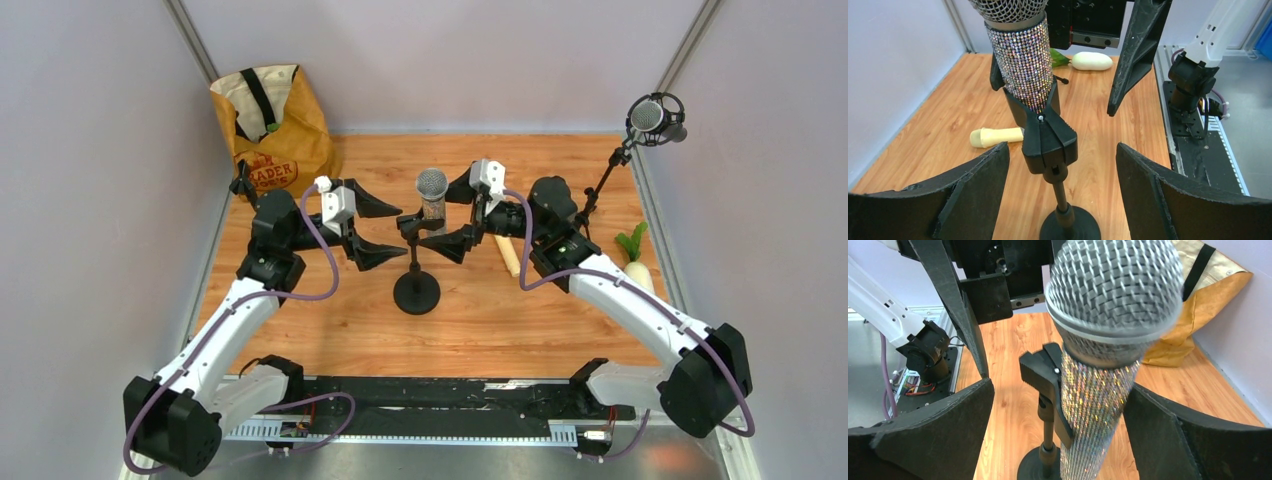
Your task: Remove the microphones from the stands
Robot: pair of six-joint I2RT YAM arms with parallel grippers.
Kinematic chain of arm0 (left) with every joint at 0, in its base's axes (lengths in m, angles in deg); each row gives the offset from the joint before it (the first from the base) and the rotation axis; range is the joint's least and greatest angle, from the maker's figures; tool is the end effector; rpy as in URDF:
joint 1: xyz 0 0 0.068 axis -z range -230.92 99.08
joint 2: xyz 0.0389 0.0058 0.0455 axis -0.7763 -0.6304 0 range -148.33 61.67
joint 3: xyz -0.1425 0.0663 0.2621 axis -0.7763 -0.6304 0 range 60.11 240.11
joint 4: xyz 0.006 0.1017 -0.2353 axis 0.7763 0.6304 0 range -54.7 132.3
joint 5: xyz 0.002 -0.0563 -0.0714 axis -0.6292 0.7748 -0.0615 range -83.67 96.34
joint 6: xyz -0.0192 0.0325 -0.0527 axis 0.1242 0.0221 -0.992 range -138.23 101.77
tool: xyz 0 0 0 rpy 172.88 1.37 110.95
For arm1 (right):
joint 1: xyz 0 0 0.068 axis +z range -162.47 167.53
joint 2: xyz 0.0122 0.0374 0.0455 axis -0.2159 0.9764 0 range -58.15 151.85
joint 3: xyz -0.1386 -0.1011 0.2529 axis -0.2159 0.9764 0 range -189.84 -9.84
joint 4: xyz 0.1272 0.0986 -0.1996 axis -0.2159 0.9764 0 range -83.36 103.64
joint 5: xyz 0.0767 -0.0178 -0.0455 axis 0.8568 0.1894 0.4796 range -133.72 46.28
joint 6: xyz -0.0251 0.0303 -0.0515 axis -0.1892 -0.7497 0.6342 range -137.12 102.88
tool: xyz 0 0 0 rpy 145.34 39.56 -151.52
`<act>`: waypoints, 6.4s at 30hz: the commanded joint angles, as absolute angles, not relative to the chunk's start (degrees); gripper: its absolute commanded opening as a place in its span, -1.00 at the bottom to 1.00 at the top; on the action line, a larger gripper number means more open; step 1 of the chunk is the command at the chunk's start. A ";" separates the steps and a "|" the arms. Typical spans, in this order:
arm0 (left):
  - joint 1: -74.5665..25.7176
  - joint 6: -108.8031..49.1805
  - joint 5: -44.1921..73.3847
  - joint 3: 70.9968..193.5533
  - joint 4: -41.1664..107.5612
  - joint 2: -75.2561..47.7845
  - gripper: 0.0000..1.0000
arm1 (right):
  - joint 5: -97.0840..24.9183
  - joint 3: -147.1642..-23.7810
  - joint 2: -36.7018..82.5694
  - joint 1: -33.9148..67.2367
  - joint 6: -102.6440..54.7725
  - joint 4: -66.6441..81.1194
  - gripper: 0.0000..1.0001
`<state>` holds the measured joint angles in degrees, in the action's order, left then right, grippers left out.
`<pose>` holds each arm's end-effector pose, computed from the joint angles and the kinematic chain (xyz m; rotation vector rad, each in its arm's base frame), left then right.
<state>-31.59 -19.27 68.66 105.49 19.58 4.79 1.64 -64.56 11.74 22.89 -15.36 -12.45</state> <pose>0.1751 -0.1091 0.3811 1.1029 1.2157 -1.0805 0.2025 0.1878 0.3959 -1.0977 1.1908 1.0491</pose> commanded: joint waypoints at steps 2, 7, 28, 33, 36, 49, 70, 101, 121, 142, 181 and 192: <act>-31.85 -20.60 68.92 104.84 15.88 4.10 0.70 | -0.13 -68.55 10.94 23.83 -14.84 -11.55 1.00; -31.85 -21.83 68.65 104.58 14.30 3.84 0.70 | -2.50 -69.25 9.88 23.83 -13.70 -10.06 1.00; -31.85 -27.11 68.74 103.61 9.11 1.64 0.70 | -9.44 -71.89 12.16 25.68 -18.70 -9.09 0.72; -31.85 -28.95 68.65 103.44 6.91 1.55 0.70 | -9.62 -71.71 12.34 25.68 -18.26 -8.91 0.68; -31.85 -29.39 68.65 103.17 6.47 1.64 0.65 | -9.62 -71.54 12.25 25.77 -17.74 -8.83 0.61; -31.76 -29.66 67.77 102.38 5.77 2.17 0.53 | -9.10 -70.75 11.55 25.77 -15.73 -8.83 0.00; -31.85 -31.59 65.57 102.29 4.36 1.73 0.09 | -9.01 -70.22 11.11 25.77 -15.10 -8.83 -0.34; -31.85 -29.92 65.93 101.59 5.51 1.90 0.50 | -7.16 -70.04 10.14 25.77 -15.36 -8.65 -0.36; -31.76 -30.45 65.92 101.33 4.63 1.20 -0.40 | -6.99 -70.22 10.06 25.77 -16.33 -8.65 -0.35; -31.76 -30.62 65.84 101.33 4.45 1.03 -1.00 | -6.81 -70.22 10.50 25.77 -16.33 -8.74 -0.35; -29.65 -39.15 67.15 101.50 -4.51 -1.61 -0.35 | -10.85 -69.96 10.58 26.29 -20.46 -9.71 -0.34; -29.57 -35.81 66.54 100.89 -1.00 -1.00 -0.61 | -10.24 -69.43 9.97 26.29 -19.58 -9.71 -0.34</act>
<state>-29.89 -38.15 66.28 101.47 -1.80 -1.75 -11.71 -69.45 11.87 25.73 -18.51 -7.64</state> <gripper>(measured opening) 0.475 0.448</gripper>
